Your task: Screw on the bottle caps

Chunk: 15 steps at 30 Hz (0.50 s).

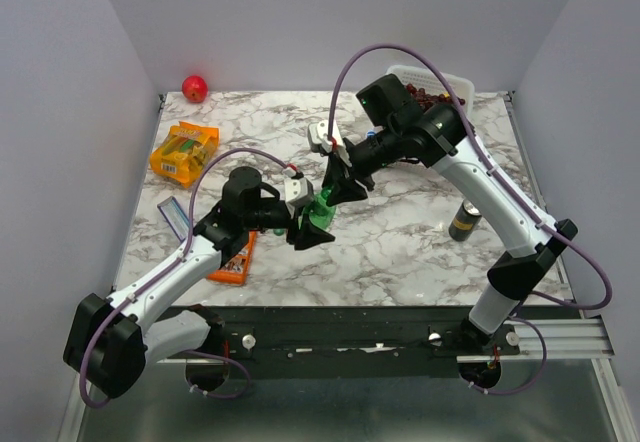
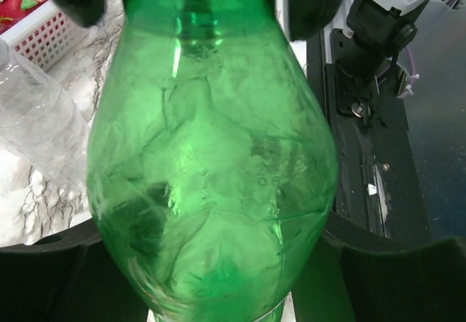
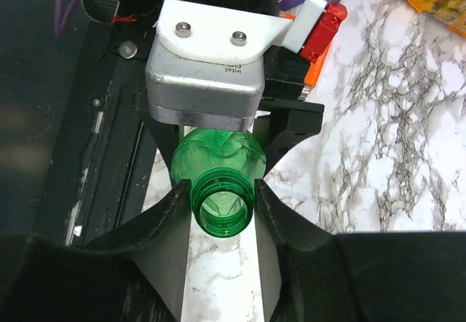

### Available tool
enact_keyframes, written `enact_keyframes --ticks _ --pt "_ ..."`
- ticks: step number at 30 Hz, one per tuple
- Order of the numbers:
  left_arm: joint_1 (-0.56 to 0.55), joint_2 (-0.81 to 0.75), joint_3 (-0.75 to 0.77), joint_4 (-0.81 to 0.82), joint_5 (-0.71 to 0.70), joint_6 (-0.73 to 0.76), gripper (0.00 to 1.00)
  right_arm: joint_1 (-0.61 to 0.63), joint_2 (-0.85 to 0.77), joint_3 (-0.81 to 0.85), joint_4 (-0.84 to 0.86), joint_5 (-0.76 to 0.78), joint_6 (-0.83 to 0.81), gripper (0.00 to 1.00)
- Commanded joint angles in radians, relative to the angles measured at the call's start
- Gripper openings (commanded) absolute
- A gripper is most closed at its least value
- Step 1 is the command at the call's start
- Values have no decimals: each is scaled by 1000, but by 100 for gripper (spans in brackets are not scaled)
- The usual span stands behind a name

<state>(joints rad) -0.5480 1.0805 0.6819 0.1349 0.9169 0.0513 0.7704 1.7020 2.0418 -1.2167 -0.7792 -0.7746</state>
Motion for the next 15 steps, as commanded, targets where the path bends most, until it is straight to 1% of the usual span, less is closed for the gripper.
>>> enact_keyframes --ticks 1,2,3,4,5,7,8,10,11,12,13,15 --pt "43 -28 -7 0 -3 -41 19 7 8 85 101 62 118 54" --pt "62 -37 -8 -10 2 -41 13 1 4 99 126 93 171 58" --pt "78 -66 -8 -24 3 -41 0 -8 -1 113 147 118 188 59" --pt "98 -88 -13 -64 5 -41 0 -29 -2 129 192 126 205 61" --pt "153 -111 -19 -84 5 -44 0 -40 -5 130 216 135 239 62" --pt "213 -192 -37 -154 0 -47 0 -49 -19 101 290 176 256 64" --pt "268 -226 -48 -173 -31 -48 0 -48 -19 65 310 195 259 64" --pt "321 -330 -71 -239 -134 -106 0 -48 10 48 345 221 290 63" --pt "342 -368 -74 -260 -276 -143 0 -46 28 41 347 231 313 61" --pt "402 -434 -77 -286 -332 -200 0 -43 45 31 347 259 320 60" --pt "431 -465 -81 -325 -369 -218 0 -25 62 18 353 282 325 59" --pt "524 -534 -84 -342 -448 -244 0 6 117 -23 355 364 282 58"
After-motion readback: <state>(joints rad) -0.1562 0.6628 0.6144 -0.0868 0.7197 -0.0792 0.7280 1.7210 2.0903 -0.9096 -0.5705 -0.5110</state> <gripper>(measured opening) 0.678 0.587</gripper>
